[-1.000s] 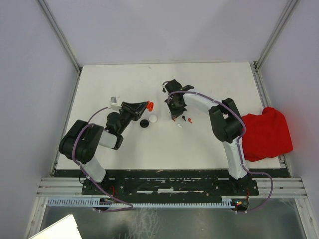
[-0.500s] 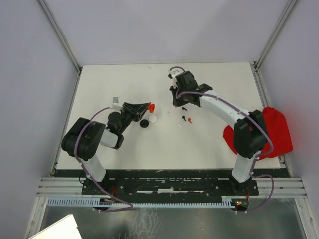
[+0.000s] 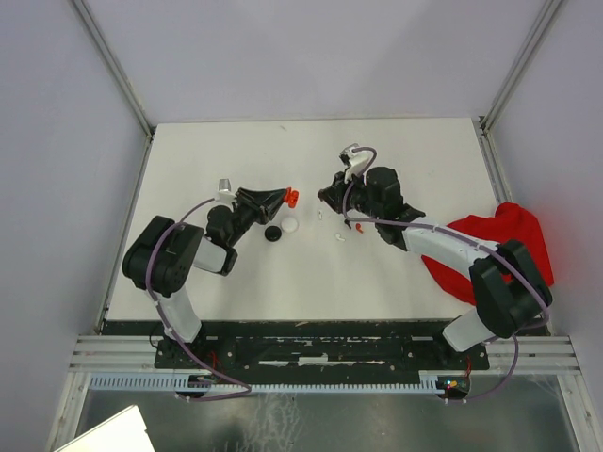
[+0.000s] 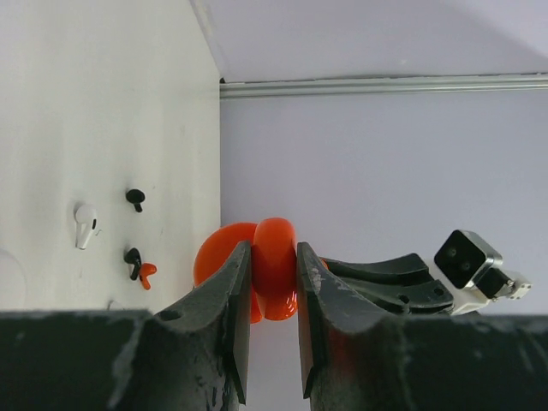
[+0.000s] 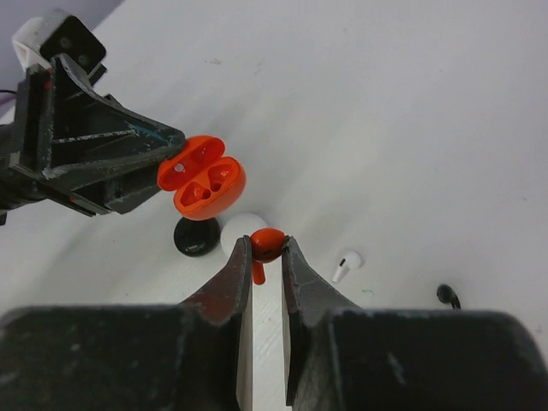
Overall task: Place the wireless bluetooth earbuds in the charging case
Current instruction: Pick up the earbud from the center of the board, then place the earbud in the charging case.
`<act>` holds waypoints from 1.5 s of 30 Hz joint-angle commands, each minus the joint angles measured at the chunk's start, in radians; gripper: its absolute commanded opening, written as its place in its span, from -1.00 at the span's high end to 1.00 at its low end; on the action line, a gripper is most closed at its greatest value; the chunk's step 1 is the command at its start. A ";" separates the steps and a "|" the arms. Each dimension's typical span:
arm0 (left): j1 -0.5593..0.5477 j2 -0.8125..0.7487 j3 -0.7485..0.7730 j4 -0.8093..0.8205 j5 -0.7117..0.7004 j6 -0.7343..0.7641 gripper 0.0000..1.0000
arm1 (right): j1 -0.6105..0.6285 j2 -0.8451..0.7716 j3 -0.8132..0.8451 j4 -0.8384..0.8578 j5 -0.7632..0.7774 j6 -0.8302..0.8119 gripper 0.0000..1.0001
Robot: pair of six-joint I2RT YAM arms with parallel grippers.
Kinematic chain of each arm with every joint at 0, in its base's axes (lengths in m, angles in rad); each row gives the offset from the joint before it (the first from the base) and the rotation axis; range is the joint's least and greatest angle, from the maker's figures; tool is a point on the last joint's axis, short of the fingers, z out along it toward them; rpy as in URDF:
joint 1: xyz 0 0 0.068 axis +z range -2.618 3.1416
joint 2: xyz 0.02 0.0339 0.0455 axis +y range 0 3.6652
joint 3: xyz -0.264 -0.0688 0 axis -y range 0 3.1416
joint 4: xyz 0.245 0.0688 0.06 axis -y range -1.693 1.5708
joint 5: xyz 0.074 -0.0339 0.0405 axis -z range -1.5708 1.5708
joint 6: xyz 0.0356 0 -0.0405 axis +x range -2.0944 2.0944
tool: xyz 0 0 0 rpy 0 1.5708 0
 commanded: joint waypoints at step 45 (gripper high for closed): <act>-0.076 0.078 0.094 0.196 0.029 -0.185 0.94 | 0.008 0.280 -0.254 1.163 -0.237 -0.012 0.97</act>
